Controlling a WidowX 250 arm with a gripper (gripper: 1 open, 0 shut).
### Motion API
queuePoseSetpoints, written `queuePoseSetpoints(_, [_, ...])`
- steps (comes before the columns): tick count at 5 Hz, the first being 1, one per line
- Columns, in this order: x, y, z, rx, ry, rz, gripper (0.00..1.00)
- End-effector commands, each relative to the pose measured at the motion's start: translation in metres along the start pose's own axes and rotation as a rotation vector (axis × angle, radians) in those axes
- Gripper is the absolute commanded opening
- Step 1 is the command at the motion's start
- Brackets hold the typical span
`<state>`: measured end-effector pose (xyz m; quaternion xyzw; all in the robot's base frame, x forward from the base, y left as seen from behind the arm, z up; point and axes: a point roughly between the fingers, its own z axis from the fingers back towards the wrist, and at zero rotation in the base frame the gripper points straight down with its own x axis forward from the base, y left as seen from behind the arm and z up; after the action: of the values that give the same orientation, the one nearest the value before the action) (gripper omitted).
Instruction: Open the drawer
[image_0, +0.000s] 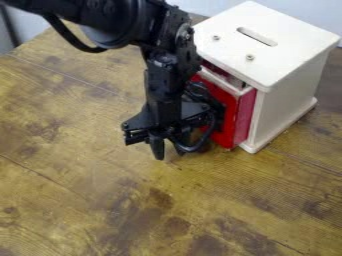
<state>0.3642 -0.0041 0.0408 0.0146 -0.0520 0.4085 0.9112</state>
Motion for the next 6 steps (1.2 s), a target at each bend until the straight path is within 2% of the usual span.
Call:
queuePoseSetpoints(1, [0.011, 0.0, 0.039, -0.056, -0.087, 0.006, 0.0])
queuePoseSetpoints(3, [0.02, 0.01, 0.038, -0.071, -0.067, 0.001, 0.0])
queuePoseSetpoints(5, [0.03, 0.013, 0.039, -0.06, -0.087, 0.215, 0.0])
queuePoseSetpoints(6, [0.027, 0.013, 0.039, -0.07, -0.089, 0.23, 0.0])
